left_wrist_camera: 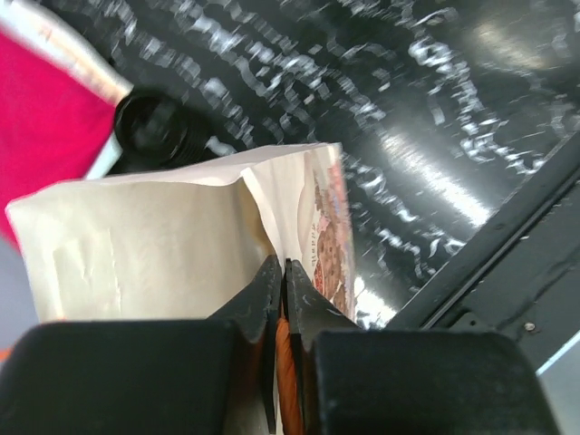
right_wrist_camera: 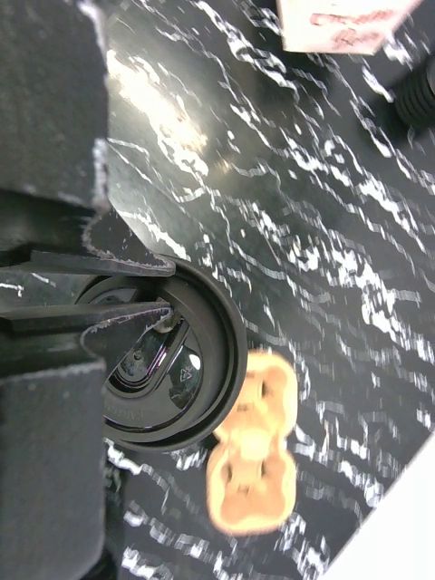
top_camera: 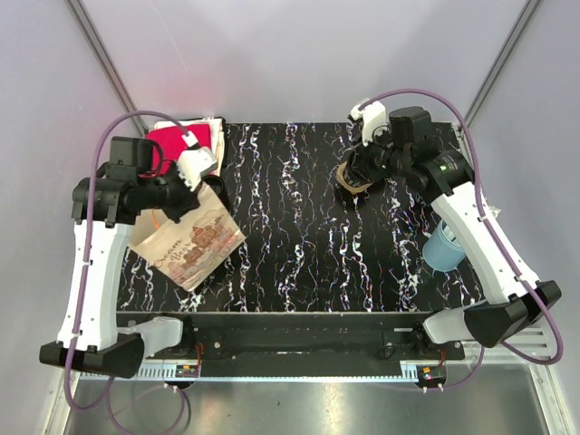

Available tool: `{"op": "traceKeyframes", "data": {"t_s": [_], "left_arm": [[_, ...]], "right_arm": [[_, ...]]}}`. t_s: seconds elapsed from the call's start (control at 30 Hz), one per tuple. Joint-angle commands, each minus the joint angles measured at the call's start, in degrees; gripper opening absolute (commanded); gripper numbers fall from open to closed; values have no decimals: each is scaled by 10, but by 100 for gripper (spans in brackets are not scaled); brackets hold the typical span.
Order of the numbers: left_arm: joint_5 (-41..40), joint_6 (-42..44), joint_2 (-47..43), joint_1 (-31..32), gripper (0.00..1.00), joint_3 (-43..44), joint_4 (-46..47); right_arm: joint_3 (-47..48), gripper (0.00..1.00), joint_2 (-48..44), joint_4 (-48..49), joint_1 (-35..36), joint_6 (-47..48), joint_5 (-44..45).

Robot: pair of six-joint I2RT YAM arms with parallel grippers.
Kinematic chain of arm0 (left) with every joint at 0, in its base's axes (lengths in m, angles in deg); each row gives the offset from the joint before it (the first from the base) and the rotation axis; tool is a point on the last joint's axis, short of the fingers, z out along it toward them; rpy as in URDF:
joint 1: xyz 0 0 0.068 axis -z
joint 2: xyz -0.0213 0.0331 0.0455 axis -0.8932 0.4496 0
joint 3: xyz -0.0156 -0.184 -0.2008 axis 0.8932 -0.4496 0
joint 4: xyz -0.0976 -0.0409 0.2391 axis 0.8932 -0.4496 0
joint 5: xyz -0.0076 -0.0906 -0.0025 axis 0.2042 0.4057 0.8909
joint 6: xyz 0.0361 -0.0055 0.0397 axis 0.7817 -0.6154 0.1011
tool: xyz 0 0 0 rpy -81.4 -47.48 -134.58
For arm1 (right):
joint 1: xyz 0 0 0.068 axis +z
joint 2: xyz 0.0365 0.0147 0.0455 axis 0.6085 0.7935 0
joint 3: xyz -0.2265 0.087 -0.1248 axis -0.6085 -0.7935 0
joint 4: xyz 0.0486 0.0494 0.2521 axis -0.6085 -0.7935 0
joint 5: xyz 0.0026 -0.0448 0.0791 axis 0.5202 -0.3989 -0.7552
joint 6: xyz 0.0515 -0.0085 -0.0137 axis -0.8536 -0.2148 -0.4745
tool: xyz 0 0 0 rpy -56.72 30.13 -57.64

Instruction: Pack the takeout coffee

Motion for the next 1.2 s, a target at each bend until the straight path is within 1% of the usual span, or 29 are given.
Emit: {"op": "traceKeyframes", "data": {"t_s": [0.0,0.07,0.1,0.17,0.2,0.4,0.53,0.7,0.93,1.07,1.1,1.17], "left_arm": [[-32,-84,28,82,0,34,61],[-51,-110,55,109,0,49,75],[-59,-117,65,138,0,54,79],[-83,-136,99,166,0,71,90],[-88,-143,112,190,0,79,93],[-138,-159,221,270,0,162,103],[-161,-163,284,307,0,207,111],[-172,-163,322,355,0,269,124],[-144,-166,375,399,1,287,130],[-133,-170,398,413,11,305,131],[-124,-171,399,419,21,309,131],[-112,-172,404,426,33,312,131]], "right_arm": [[41,0,-11,22,-22,-13,41],[44,0,-11,23,-36,-19,49],[46,0,-13,25,-42,-20,51],[46,0,-16,30,-52,-23,63],[46,0,-19,32,-55,-22,65],[44,0,-31,35,-74,-24,67],[35,0,-44,37,-84,-26,68],[22,0,-48,41,-91,-23,72],[39,0,-41,39,-95,-22,74],[50,0,-41,37,-100,-25,78],[49,0,-42,37,-100,-25,79],[46,0,-44,36,-101,-25,80]]}}
